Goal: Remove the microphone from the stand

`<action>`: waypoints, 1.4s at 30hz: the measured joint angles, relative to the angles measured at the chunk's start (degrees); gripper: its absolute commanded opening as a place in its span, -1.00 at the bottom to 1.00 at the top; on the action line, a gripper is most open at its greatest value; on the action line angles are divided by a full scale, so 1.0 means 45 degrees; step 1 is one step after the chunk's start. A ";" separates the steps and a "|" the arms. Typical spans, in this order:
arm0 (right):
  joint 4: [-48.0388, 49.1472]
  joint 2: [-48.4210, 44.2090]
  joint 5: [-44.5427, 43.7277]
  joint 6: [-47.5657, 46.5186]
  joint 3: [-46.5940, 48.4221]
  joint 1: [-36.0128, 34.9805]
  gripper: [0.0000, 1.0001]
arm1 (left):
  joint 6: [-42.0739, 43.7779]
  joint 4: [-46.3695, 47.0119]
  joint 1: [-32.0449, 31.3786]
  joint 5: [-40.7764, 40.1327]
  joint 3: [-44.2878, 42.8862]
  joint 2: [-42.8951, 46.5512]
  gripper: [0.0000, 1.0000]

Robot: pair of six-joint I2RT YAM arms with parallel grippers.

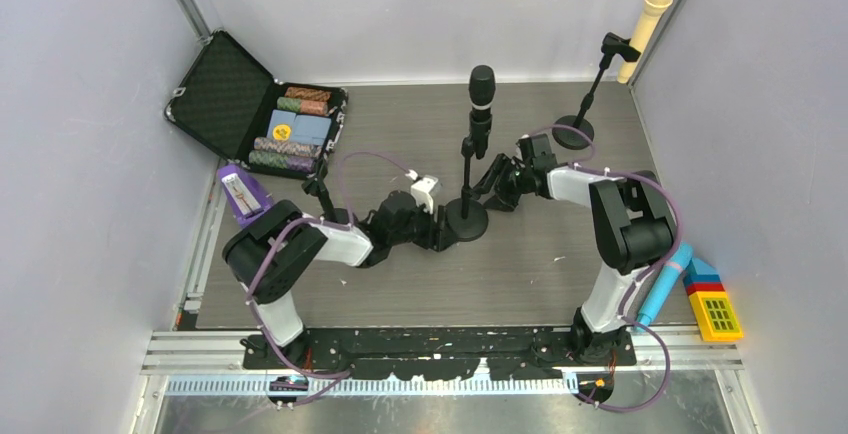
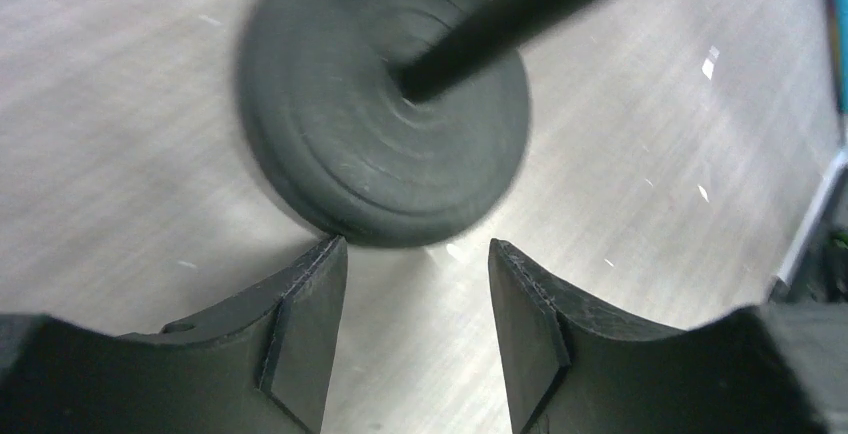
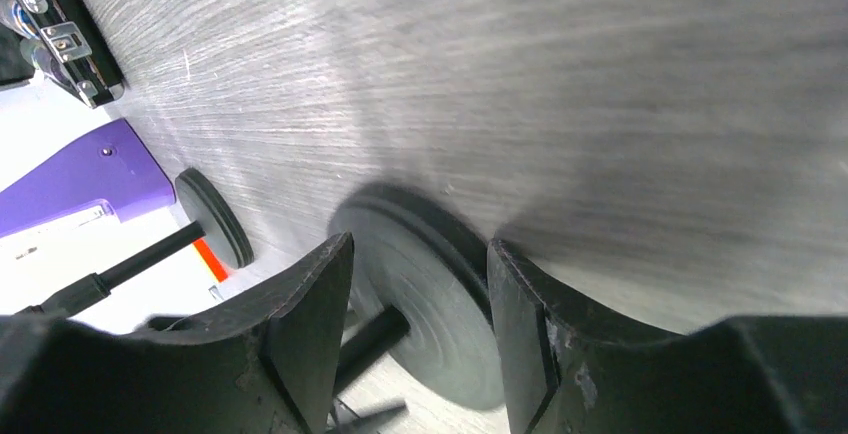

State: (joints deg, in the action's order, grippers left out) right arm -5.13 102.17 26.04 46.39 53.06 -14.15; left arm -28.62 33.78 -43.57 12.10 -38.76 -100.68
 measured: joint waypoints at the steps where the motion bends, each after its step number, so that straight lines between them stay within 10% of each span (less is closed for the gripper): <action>1: -0.0058 0.0214 0.0019 -0.0170 0.0291 -0.0015 0.17 | -0.0092 0.0078 -0.0223 -0.0053 0.0155 0.0102 0.12; 14: -0.0568 0.0942 0.0583 -0.1413 0.1360 -0.0646 0.31 | -0.0466 -0.0729 -0.1880 -0.0690 0.1690 0.2589 0.26; 24: -0.2108 -0.2851 -0.2288 -0.1039 -0.0602 -0.0019 0.36 | 0.1899 -0.3585 -0.1909 -0.2011 -0.0141 0.7417 0.46; 42: -0.0369 -1.1230 -0.2273 0.4697 -0.5552 0.0097 0.14 | 0.4245 -0.1962 -0.1909 -0.4201 -0.1685 0.3934 0.47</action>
State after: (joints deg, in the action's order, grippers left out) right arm -6.79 51.64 15.81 67.53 28.08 -13.72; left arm -9.52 24.95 -52.16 -6.81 -46.35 -82.98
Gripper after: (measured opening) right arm 0.591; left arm 0.736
